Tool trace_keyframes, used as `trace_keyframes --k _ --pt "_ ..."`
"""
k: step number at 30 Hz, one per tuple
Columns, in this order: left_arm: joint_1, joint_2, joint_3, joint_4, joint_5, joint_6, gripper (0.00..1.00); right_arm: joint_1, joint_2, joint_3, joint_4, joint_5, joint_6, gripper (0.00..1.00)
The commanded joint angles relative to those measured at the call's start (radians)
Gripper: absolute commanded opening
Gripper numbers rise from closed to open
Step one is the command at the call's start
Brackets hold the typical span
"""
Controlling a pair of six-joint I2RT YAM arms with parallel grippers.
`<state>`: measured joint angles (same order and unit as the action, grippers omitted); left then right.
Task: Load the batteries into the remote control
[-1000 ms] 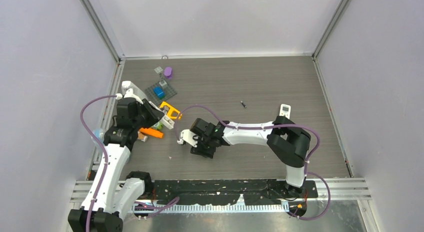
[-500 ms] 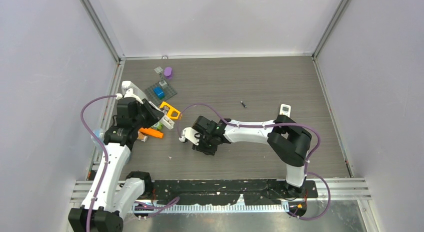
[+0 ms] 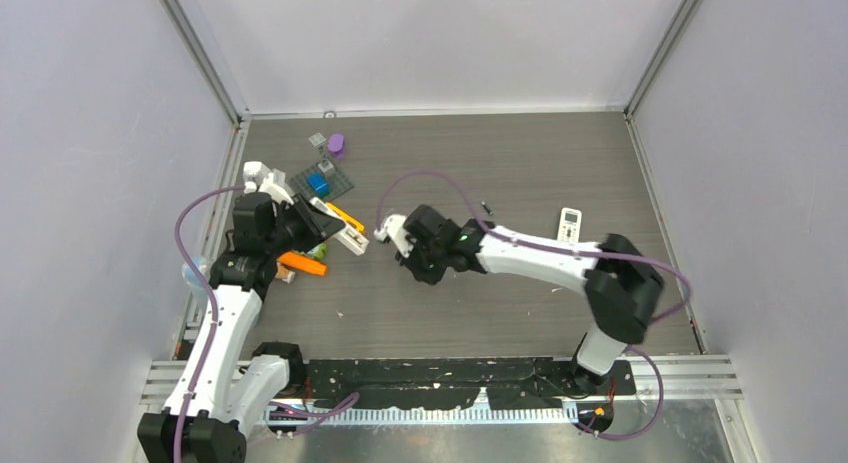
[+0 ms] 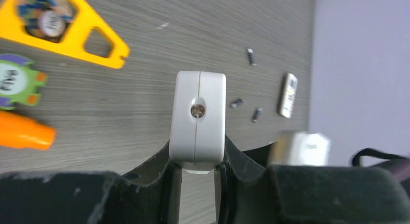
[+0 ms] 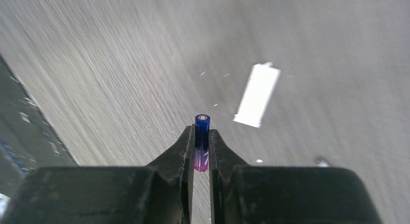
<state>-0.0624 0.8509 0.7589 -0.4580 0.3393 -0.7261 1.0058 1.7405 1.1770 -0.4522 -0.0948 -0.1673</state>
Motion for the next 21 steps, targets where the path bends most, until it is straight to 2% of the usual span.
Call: trace_keyframes --k 1,3,7,13,21 --pt "0.005 0.004 -0.032 0.217 0.223 -0.13 0.0 -0.022 -0.27 0.049 0.057 0.053 0.154 0.05" --pt "-0.001 0.015 -0.048 0.317 0.285 -0.213 0.0 -0.024 -0.365 0.08 0.055 0.068 0.211 0.05" --pt "-0.046 0.048 -0.05 0.487 0.371 -0.343 0.0 -0.023 -0.452 0.143 0.109 0.038 0.292 0.05" --pt "-0.084 0.07 -0.061 0.738 0.463 -0.503 0.0 -0.02 -0.447 0.228 0.172 0.018 0.345 0.05" --pt "-0.094 0.104 -0.05 0.951 0.592 -0.573 0.0 -0.015 -0.404 0.294 0.172 0.001 0.287 0.05"
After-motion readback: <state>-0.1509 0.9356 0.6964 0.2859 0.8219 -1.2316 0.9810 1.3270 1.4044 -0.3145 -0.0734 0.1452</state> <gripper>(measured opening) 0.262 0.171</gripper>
